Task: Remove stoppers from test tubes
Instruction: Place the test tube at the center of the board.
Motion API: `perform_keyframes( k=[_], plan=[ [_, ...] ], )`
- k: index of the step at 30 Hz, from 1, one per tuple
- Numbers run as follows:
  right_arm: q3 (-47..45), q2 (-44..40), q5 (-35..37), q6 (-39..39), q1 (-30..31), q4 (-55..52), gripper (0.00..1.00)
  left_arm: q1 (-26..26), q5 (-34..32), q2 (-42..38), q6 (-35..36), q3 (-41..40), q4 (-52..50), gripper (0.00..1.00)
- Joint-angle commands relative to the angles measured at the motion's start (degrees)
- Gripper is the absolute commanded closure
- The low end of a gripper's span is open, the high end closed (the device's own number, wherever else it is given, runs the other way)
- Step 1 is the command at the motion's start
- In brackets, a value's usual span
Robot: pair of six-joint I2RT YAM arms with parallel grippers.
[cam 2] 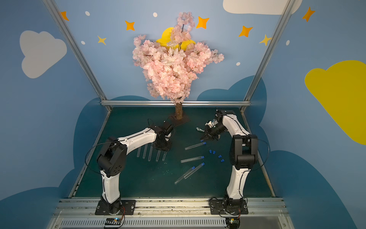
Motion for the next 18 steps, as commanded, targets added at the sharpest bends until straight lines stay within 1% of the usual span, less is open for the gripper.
perform_keyframes(
  k=[1, 6, 11, 15, 16, 18],
  plan=[
    [-1.4, -2.2, 1.2, -0.5, -0.8, 0.3, 0.89, 0.0, -2.1, 1.8, -2.2, 1.8, -2.2, 0.85],
    [-1.8, -2.7, 1.3, -0.3, -1.1, 0.4, 0.89, 0.0, -2.4, 4.2, -2.2, 2.1, -1.6, 0.84],
    [-3.0, -3.9, 1.5, 0.6, -1.1, 1.3, 0.89, 0.0, -2.2, 5.8, -2.1, 2.0, -1.6, 0.82],
    [-4.6, -4.8, 1.7, 1.2, -1.2, 2.1, 0.88, 0.0, -2.1, 6.1, -1.9, 2.0, -1.8, 0.76],
    [-4.8, -5.1, 1.9, 1.4, -1.2, 2.3, 0.88, 0.0, -2.1, 5.8, -1.7, 1.9, -1.7, 0.74],
    [-5.3, -5.5, 2.2, 1.6, -1.2, 2.4, 0.88, 0.0, -2.3, 5.5, -1.2, 2.4, -2.2, 0.66]
  ],
)
